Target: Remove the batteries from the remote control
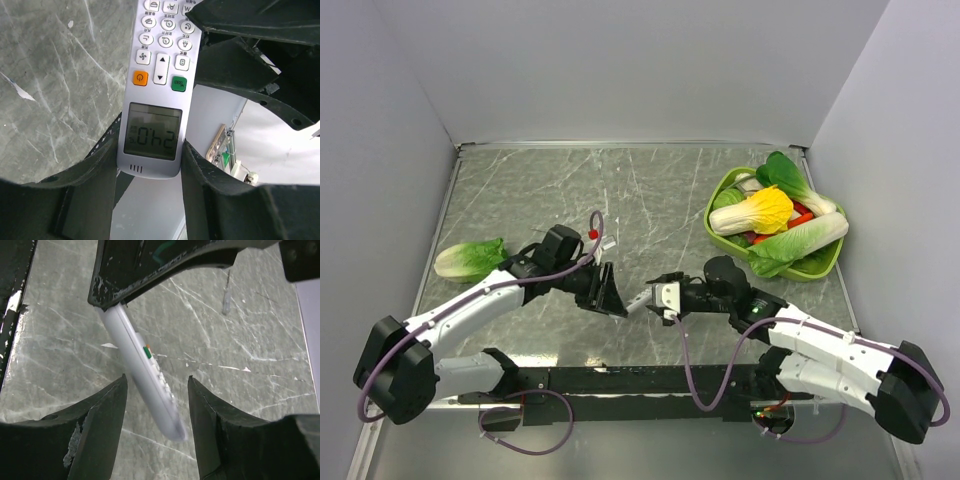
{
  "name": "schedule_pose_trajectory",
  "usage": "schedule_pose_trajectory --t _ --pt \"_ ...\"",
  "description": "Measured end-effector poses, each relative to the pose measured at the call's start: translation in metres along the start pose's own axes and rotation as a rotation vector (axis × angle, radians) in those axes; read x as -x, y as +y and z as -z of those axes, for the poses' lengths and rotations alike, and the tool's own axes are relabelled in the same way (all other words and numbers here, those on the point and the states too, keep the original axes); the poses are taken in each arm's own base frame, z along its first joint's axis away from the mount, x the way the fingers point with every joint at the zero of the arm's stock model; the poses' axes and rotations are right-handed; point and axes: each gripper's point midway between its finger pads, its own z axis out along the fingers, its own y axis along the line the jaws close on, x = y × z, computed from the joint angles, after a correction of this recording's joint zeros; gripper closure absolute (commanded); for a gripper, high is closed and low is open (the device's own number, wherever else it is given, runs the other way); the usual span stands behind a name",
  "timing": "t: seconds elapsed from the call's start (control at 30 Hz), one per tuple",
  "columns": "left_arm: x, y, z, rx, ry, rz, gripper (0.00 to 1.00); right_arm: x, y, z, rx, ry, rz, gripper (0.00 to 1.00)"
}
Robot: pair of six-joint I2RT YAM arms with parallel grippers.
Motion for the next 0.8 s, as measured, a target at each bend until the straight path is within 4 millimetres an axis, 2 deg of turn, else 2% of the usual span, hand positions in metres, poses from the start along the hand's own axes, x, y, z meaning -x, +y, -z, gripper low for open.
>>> schedule_pose_trajectory --t 0.13,0.37,0.57,0.6,0.67,0.7,0.77,0.8 --pt "-0.002 0.003 -0.003 0.001 0.018 0.01 0.99 -0.002 0.003 -0.003 0.017 0.004 -0.007 0.43" --pt "-0.003 0.005 -0.005 0.002 0.028 0.012 0.99 -0.006 0.01 -0.008 0.056 0.015 -0.028 0.42" --pt "-0.001 0.007 -0.011 -0.003 0.054 0.022 0.99 -0.008 0.015 -0.016 0.118 0.035 -0.08 0.67" --pt "0.001 0.008 -0.011 0.001 0.057 0.02 0.99 -0.01 0.017 -0.016 0.133 0.046 -0.095 0.75" --pt "0.003 0.011 -0.012 0.014 0.059 0.021 0.99 -0.015 0.025 -0.017 0.164 0.065 -0.123 0.84" --pt "0.005 0.013 -0.013 0.021 0.06 0.019 0.99 -0.017 0.029 -0.017 0.179 0.075 -0.141 0.93" --pt "0.005 0.015 -0.014 0.031 0.065 0.015 0.99 -0.019 0.033 -0.017 0.198 0.084 -0.159 1.0" --pt "0.005 0.015 -0.014 0.033 0.069 0.016 0.97 -0.02 0.035 -0.017 0.206 0.088 -0.171 1.0"
